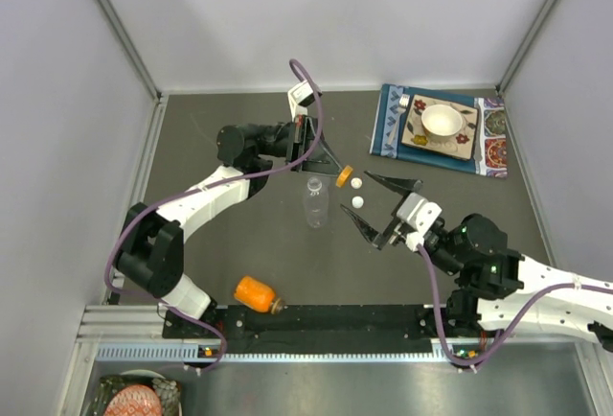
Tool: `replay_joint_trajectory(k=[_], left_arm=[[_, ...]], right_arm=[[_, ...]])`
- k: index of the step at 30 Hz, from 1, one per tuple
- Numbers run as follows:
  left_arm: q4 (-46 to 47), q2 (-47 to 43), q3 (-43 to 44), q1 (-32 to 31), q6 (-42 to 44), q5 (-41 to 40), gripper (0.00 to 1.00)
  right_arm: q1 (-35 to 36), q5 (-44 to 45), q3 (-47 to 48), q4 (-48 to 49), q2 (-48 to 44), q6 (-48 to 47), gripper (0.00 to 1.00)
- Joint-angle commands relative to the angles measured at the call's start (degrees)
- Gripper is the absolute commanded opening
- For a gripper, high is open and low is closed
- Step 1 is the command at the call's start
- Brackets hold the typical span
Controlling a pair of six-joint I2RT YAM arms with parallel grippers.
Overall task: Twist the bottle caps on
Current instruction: Pick up the bottle cap from the center of the board.
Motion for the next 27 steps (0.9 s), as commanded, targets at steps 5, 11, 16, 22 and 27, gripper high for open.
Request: replay_joint_trajectory(k=[5, 11, 16, 22, 27], left_arm=[[8.7, -2.2, -2.0, -0.2, -1.3, -1.8, 0.0], [8.7, -2.0, -2.2, -0.3, -1.8, -2.7, 0.0], [8.8, -2.6, -2.9, -0.4, -2.0, -3.0, 0.0], [8.8, -2.8, -3.4, -0.4, -2.2, -3.3, 0.0], [8.5, -3.2, -3.5, -0.4, -2.3, -3.5, 0.0]], right_arm=[[0.4, -2.0, 5.0, 7.7, 2.6, -1.9, 0.69], [0.4, -1.8, 4.6, 8.9, 4.5, -1.6, 0.66], [0.4, -1.2, 4.1, 11.8, 6.3, -1.9, 0.63], [-0.3, -1.6, 4.1, 13.6, 7.3, -1.2, 0.59], [-1.1, -1.9, 4.2, 12.8, 7.5, 0.0, 0.53]])
